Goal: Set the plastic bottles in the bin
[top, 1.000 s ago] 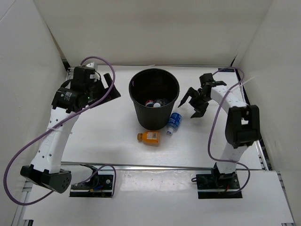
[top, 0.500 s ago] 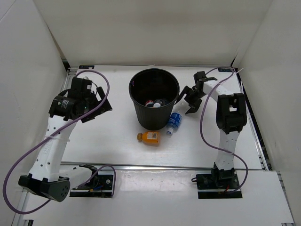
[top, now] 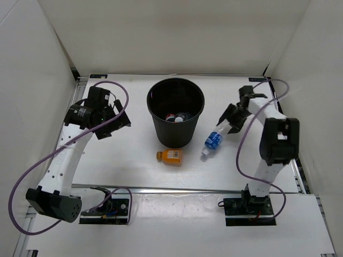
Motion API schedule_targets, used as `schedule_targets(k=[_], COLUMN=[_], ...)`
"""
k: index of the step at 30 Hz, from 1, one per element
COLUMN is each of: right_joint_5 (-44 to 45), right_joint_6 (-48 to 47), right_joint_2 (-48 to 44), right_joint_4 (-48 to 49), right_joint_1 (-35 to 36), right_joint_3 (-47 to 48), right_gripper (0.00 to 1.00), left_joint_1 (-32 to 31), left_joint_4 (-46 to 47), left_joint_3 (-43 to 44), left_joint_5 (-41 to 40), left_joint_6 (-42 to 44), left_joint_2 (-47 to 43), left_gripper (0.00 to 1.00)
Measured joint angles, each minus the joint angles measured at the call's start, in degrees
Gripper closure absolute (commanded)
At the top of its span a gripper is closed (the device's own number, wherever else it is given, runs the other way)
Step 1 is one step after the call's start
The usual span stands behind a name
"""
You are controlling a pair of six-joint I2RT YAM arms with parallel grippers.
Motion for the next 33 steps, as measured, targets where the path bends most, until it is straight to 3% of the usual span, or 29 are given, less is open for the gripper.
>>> schedule_targets(k=[3,7,15,18,23,26,27,29,32,33], right_joint_5=[1.95,3.23,0.42,-1.92,-2.89,-2.84,-2.71,-2.23,-1.09,-0.74], right_joint_6=[-1.70,-2.19,1.07,2.82,2.29,1.88,1.38,0.20,-1.97,-2.56], right_joint_2=[-8.81,-16.79,-21.57,-24.22,-22.29,-18.51,-16.94,-13.40,-8.52,-7.43], right_joint_4=[-1.88,-4.72,-6.45,-2.82,0.90,2.45,2.49,2.49,2.32,2.34], right_joint_1=[-4.39,-7.58,-6.95,-4.92,5.73,10.08,11.34,13.55,16.06,16.70], right_joint_3=[0.63,8.33,28.81,29.90,35.23,38.99,40.39,43.43,47.21,47.84], right_gripper=[0.65,0.68,0.68,0.66,0.65,0.56,0.41,0.29,0.00,0.00], left_joint_1=[0.00,0.00,0.00,0.00,0.00,0.00,0.00,0.00,0.00,0.00], left_joint_4=[1.05,2.38,3.80,3.76,3.89,3.91,3.91,3.93,3.89,3.87], left_joint_3=[0.02,0.11,2.67,3.02,3.13,3.13,3.13,3.06,2.80,2.69], left_joint_5=[0.15,0.07,0.00,0.00,-0.11,-0.63,-0.72,-0.90,-1.01,-1.03], left_joint_6=[-0.09,-0.09,-0.04,-0.04,-0.09,-0.09,-0.09,-0.28,-0.72,-0.85], left_joint_2=[1.97,5.20,10.95,10.95,10.95,10.91,10.91,10.71,10.25,10.03], left_gripper=[0.00,0.00,0.00,0.00,0.00,0.00,0.00,0.00,0.00,0.00])
